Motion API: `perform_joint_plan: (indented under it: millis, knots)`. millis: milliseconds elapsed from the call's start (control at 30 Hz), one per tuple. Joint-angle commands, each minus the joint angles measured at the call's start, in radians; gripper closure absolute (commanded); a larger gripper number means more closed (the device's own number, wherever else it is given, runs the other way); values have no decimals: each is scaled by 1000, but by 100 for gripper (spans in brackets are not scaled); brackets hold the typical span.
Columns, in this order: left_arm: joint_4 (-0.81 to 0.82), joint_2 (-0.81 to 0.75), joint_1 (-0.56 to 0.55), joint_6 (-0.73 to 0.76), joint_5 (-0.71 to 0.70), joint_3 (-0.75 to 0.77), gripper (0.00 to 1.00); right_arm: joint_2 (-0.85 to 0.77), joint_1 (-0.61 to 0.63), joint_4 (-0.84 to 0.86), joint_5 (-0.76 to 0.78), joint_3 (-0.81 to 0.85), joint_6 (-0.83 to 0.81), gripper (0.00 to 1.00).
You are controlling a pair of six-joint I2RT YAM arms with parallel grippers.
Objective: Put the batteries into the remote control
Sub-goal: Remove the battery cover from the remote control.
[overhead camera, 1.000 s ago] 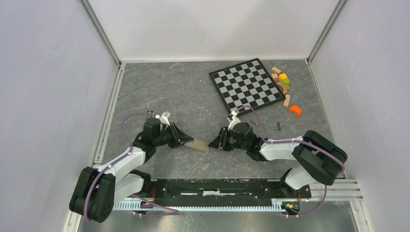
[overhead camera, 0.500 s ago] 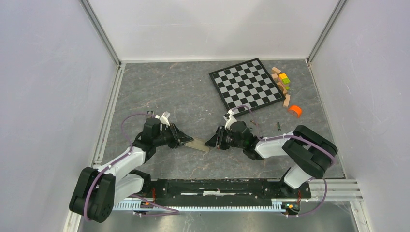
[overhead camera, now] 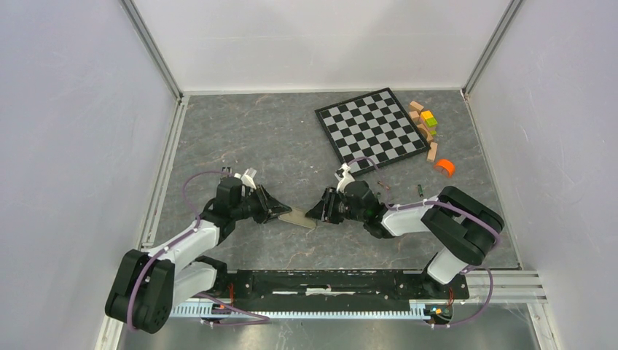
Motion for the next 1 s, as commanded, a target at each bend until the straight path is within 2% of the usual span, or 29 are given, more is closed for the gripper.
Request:
perform_joint_plan:
  millis: [0, 167, 433, 767, 967]
  knots:
    - [-90, 31, -4, 44, -67, 3, 98, 22, -1, -10, 17, 36, -28, 57]
    - [-97, 35, -4, 42, -74, 3, 98, 23, 0, -92, 34, 62, -57, 55]
    - [-122, 36, -4, 53, -94, 7, 98, -39, -1, -123, 70, 51, -92, 53]
    - [-122, 58, -4, 58, -95, 11, 98, -23, -1, -57, 43, 32, -74, 54]
    - [-122, 55, -4, 59, -89, 11, 98, 9, 0, -54, 23, 43, -54, 59]
